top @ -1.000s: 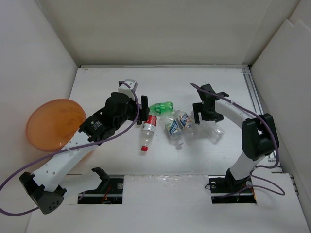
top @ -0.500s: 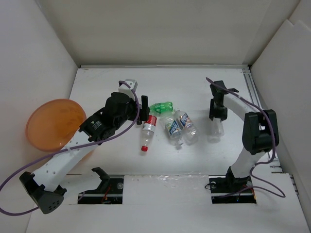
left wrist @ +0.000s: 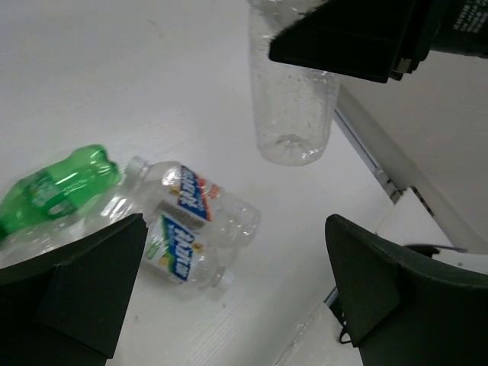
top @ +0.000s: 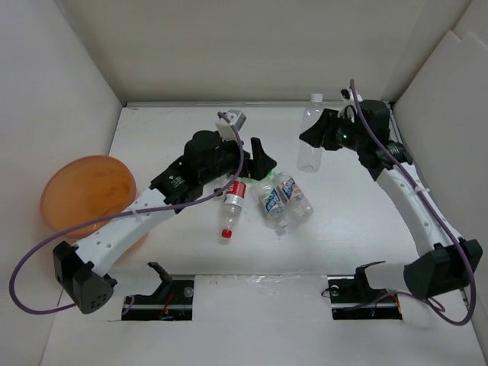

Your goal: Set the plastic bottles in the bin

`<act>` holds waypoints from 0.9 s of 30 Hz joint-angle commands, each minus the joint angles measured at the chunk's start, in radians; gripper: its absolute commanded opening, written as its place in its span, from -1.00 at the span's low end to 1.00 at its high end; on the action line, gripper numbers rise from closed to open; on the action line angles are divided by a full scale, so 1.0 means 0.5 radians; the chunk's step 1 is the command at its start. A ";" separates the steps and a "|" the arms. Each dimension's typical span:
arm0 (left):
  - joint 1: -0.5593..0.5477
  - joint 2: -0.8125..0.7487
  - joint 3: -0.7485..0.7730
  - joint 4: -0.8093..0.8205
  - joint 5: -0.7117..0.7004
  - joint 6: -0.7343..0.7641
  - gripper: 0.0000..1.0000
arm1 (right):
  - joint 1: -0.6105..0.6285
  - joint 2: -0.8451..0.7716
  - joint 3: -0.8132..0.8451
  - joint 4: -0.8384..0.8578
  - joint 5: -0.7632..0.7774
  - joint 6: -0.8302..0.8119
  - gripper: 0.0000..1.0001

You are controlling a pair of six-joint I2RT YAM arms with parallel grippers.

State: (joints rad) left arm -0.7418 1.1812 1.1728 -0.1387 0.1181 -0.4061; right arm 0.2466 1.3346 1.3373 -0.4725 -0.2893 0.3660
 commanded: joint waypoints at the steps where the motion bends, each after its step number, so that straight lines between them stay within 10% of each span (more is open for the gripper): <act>1: -0.114 0.079 0.056 0.458 0.353 0.076 1.00 | -0.067 -0.110 -0.174 0.674 -0.904 0.337 -1.00; 16: -0.142 0.445 0.357 0.682 0.488 0.110 1.00 | 0.274 -0.240 -0.198 1.281 -1.176 0.660 -1.00; 18: -0.142 0.500 0.357 0.731 0.586 0.085 0.81 | 0.295 -0.239 -0.235 1.395 -1.176 0.722 -1.00; 20: -0.142 0.518 0.412 0.756 0.653 0.067 0.21 | 0.295 -0.239 -0.235 1.420 -1.146 0.741 -1.00; 21: -0.142 0.546 0.412 0.707 0.654 0.067 -0.61 | 0.295 -0.239 -0.235 1.420 -1.145 0.741 -0.89; 22: -0.142 0.546 0.443 0.680 0.654 0.048 -0.83 | 0.274 -0.258 -0.235 1.420 -1.127 0.722 -0.06; 24: -0.142 0.546 0.471 0.588 0.532 0.048 -1.00 | 0.256 -0.258 -0.235 1.420 -1.078 0.722 0.92; 27: -0.124 0.457 0.508 0.468 0.323 0.048 -1.00 | 0.109 -0.304 -0.297 1.353 -0.968 0.673 1.00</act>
State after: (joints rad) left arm -0.8169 1.4410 1.3617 0.1001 0.3840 -0.3725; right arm 0.3241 1.2255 1.1999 0.1616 -0.7521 0.7052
